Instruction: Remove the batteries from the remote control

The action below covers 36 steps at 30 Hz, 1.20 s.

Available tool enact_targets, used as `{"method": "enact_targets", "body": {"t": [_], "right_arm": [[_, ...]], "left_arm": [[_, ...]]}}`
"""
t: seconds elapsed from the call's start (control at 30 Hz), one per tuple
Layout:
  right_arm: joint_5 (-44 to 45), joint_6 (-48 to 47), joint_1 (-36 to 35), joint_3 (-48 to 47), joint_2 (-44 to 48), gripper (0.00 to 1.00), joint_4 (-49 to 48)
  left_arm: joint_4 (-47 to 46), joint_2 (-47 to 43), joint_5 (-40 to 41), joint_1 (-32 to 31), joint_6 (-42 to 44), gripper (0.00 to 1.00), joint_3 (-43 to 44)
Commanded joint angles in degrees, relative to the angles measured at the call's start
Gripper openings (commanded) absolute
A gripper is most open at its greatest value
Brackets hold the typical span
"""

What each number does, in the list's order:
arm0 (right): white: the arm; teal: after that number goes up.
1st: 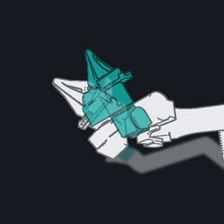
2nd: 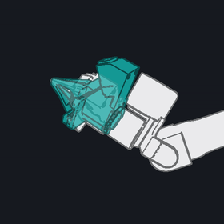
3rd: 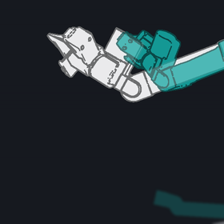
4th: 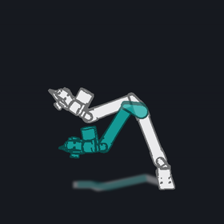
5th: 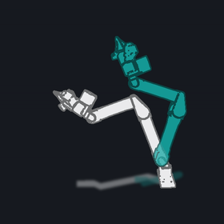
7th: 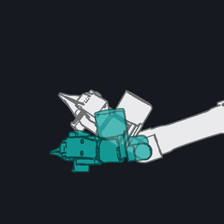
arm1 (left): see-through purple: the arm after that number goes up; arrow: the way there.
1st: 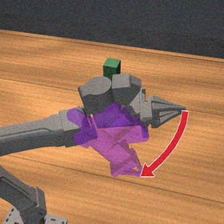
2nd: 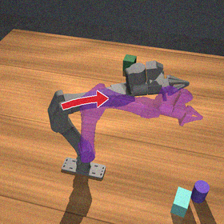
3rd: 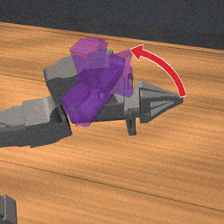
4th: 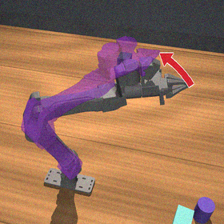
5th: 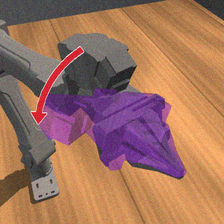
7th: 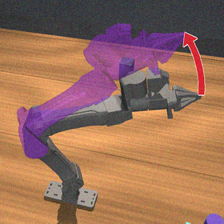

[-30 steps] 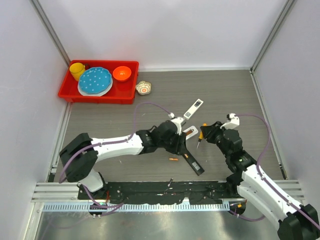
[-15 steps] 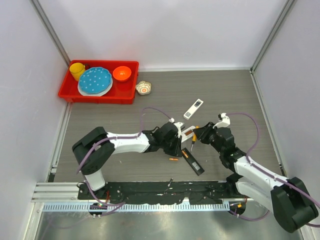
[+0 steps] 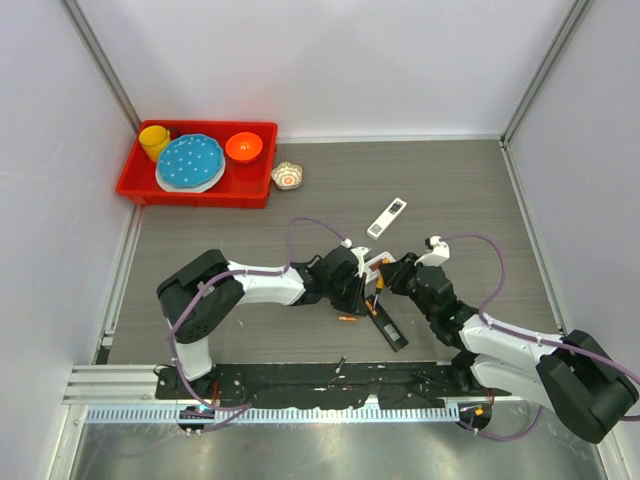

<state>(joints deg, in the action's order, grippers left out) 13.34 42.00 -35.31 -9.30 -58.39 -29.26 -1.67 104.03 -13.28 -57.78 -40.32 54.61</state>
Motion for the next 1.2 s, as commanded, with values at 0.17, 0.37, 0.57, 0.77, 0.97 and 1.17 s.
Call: {"method": "enact_targets", "body": {"t": [0.17,0.37,0.57,0.77,0.97,1.17], "right_arm": [[10.0,-1.9,-1.3,0.9,2.0,0.01,-3.2],[10.2,-2.8,-1.5,0.4,-0.2,0.01,-3.3],[11.7,-3.2,-3.0,-0.1,-3.8,0.01,-4.7],[9.9,-0.2,-3.6,0.4,-4.7,0.01,-7.4],[9.1,4.6,-3.5,1.3,-2.4,0.01,-7.9],[10.4,4.4,-3.5,1.0,-3.1,0.01,-8.2]], "left_arm": [[-2.5,2.1,0.1,0.1,-0.8,0.00,-0.2],[-3.3,2.9,-0.9,0.2,-0.8,0.00,-0.6],[-4.0,3.3,-1.6,0.1,-1.3,0.00,-1.2],[-3.3,3.8,-1.0,0.2,-1.2,0.00,-1.3],[-3.3,4.2,-0.3,0.1,-1.1,0.00,-2.3],[-3.8,4.3,-0.8,0.2,-1.1,0.00,-2.8]]}}
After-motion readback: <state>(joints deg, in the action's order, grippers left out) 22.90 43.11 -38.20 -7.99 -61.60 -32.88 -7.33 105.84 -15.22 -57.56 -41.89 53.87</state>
